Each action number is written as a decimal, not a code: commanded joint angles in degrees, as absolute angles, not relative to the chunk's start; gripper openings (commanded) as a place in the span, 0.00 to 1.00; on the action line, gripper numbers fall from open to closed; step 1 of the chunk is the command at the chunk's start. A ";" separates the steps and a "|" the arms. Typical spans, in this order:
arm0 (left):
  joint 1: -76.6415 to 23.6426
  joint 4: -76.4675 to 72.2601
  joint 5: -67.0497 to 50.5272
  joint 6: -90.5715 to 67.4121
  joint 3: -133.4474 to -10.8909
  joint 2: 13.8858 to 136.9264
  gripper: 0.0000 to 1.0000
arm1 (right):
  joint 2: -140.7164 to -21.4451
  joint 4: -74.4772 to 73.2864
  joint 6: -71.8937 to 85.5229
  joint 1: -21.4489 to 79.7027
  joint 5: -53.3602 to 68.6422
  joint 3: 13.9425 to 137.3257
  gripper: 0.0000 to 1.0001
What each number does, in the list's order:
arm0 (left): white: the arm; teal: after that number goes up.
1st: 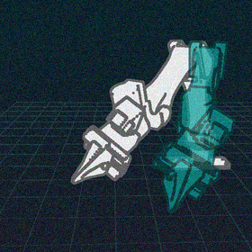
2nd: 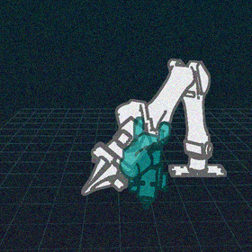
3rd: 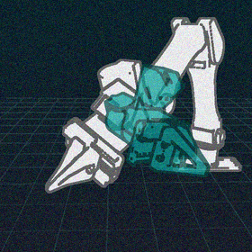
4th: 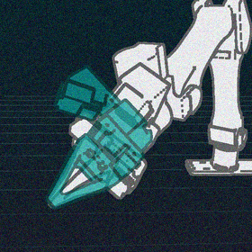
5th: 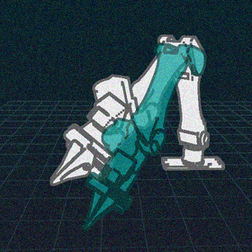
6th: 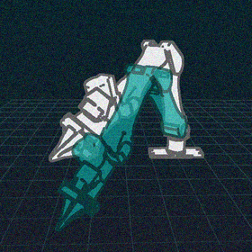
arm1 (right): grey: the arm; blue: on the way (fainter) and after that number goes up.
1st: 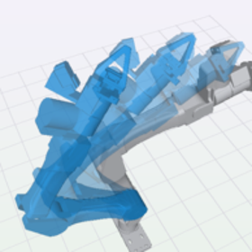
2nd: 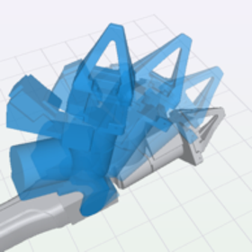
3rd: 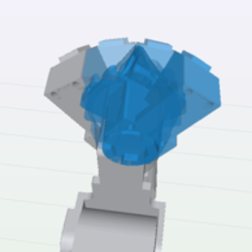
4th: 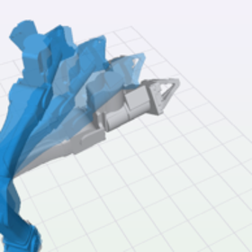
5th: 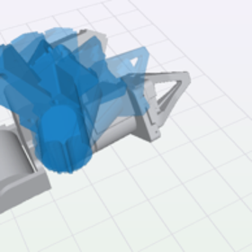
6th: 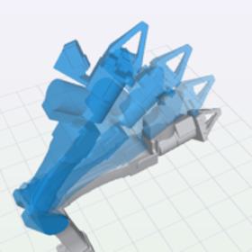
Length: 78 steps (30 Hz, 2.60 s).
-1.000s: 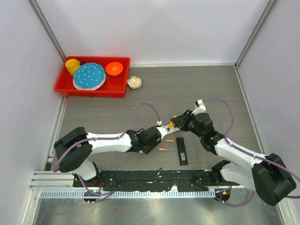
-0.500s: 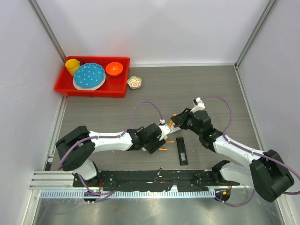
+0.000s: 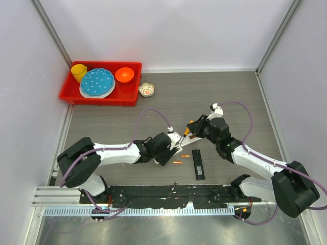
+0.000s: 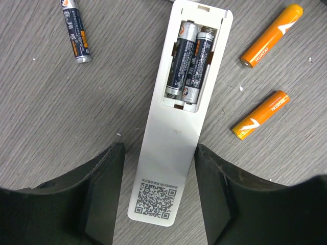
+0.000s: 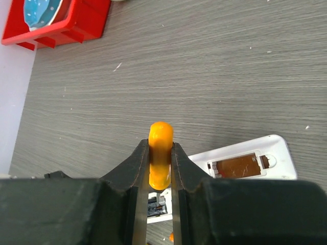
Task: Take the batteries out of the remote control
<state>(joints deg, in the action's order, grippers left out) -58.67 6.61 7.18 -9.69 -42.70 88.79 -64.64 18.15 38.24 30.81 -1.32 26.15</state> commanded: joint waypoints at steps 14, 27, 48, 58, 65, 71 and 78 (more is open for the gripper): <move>-58.36 8.62 5.28 -17.14 -38.50 85.52 0.31 | -68.20 17.58 32.70 36.56 -8.78 31.81 0.01; -58.54 5.63 2.55 -16.17 -36.83 85.08 0.29 | -71.10 19.51 31.29 39.11 -13.01 33.40 0.01; -58.62 5.10 2.11 -15.91 -36.47 84.90 0.27 | -76.90 24.08 31.99 40.34 -12.22 34.63 0.01; -58.62 5.01 2.29 -16.00 -36.30 84.64 0.25 | -76.64 23.29 30.06 41.22 -14.67 33.05 0.01; -58.62 5.01 2.20 -16.08 -36.30 84.73 0.25 | -74.62 23.82 29.71 41.22 -17.31 31.64 0.01; -58.62 5.01 2.20 -16.08 -36.30 84.73 0.24 | -75.23 24.26 29.71 41.22 -16.88 31.55 0.01; -58.62 5.01 2.11 -16.17 -36.30 84.73 0.24 | -74.71 28.12 27.95 41.22 -17.49 29.01 0.01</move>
<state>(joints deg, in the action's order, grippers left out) -58.37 3.20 5.91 -15.62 -37.80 84.84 -76.31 24.58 31.44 41.15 -14.46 30.68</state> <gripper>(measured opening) 0.401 0.223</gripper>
